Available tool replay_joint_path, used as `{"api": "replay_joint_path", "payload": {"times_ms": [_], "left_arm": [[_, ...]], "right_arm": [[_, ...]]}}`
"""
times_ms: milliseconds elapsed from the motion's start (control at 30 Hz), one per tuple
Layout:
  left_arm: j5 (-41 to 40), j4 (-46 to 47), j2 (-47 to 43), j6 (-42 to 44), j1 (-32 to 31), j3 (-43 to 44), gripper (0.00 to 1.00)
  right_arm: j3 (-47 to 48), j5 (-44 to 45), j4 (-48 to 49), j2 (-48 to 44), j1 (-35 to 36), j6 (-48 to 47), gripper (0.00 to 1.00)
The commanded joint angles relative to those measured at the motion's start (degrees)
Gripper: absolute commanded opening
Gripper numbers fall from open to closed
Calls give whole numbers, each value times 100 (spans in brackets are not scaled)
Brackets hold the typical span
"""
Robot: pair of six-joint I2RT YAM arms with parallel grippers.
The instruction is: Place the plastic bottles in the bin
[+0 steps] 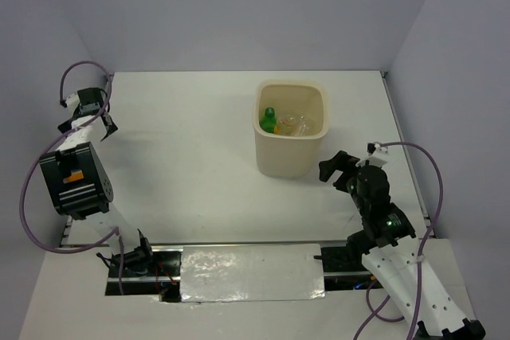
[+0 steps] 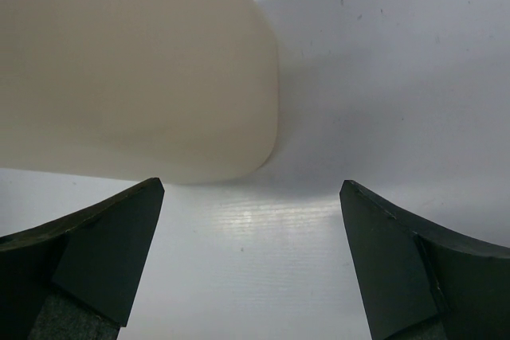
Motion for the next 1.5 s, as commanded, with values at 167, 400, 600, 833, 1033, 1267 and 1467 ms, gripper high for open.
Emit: {"api": "replay_joint_path", "payload": {"times_ms": [167, 400, 600, 833, 1033, 1267, 1467], "left_arm": [[-1249, 707, -548, -699, -6, -1056, 99], [-1601, 822, -645, -743, 21, -1452, 99], [-2488, 716, -645, -962, 21, -1681, 99], [-2193, 935, -286, -586, 73, -1322, 99], [-1865, 612, 285, -216, 223, -768, 99], [-2682, -547, 910, -821, 302, -127, 99], [-2745, -788, 1192, -867, 372, 33, 99]], "right_arm": [[-63, 107, 269, -257, -33, 1, 100], [-107, 212, 278, -143, -33, -105, 100], [-124, 177, 375, -28, -24, -123, 100], [-142, 168, 471, 121, -33, -70, 100], [-159, 352, 516, 60, -33, 44, 100], [-177, 616, 533, -142, -33, 97, 100], [-195, 687, 516, -195, -41, 150, 100]]}}
